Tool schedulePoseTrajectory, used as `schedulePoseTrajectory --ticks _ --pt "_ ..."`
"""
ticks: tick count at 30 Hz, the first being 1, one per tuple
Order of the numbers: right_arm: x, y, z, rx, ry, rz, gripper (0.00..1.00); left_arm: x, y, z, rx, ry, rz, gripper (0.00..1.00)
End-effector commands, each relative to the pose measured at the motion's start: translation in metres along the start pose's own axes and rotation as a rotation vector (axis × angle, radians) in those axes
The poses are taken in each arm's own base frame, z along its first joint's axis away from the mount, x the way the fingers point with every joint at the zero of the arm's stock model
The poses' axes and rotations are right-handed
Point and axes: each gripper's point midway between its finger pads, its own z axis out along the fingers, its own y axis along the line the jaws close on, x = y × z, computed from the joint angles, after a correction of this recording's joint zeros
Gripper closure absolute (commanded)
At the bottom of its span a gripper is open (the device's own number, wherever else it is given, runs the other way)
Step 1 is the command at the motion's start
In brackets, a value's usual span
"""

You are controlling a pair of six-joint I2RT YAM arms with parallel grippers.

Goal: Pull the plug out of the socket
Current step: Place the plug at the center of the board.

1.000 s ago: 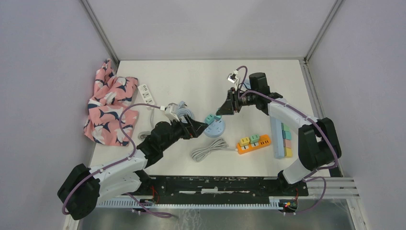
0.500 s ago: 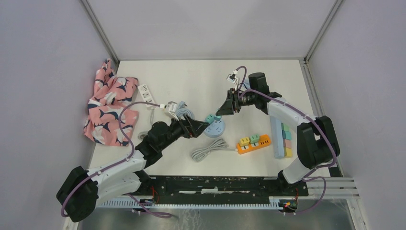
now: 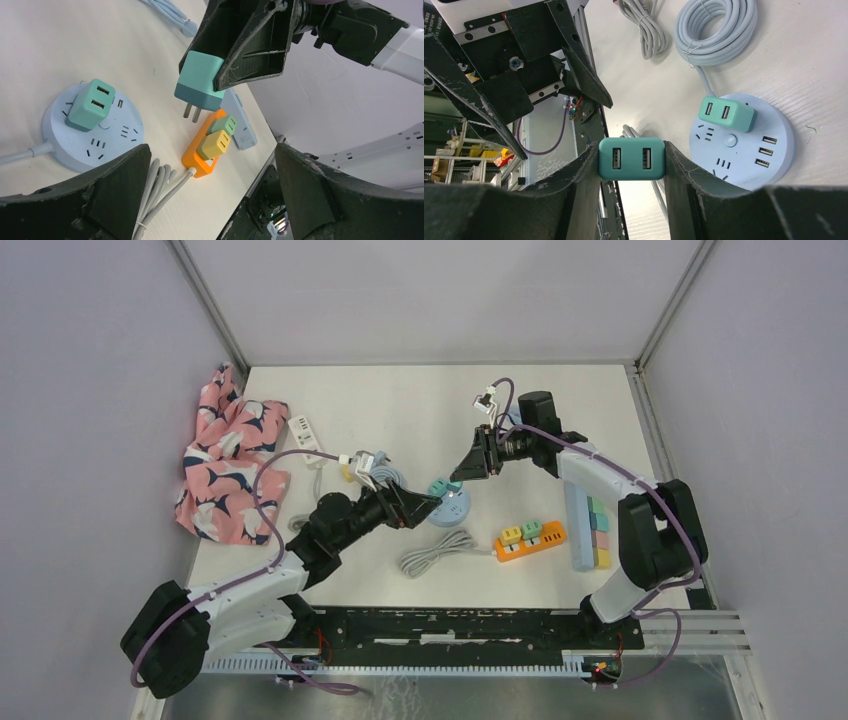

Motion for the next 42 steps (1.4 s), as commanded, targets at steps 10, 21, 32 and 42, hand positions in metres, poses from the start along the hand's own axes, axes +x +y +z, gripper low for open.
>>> schedulePoseTrajectory --ticks 10,21,32,42 --pt "-0.02 0.008 0.001 -0.055 -0.03 -0.035 1.0 -0.018 -0.036 0.006 0.131 -0.032 0.119 0.02" --pt "-0.018 0.004 0.004 -0.059 -0.021 0.003 0.99 -0.007 -0.043 0.016 0.065 -0.027 0.281 0.03" --pt "-0.017 0.001 0.006 -0.055 -0.017 0.032 0.99 0.011 -0.042 0.03 -0.062 0.012 0.527 0.04" --pt "-0.015 -0.005 0.009 -0.049 -0.005 0.088 0.99 0.012 -0.037 0.038 -0.091 0.014 0.609 0.01"
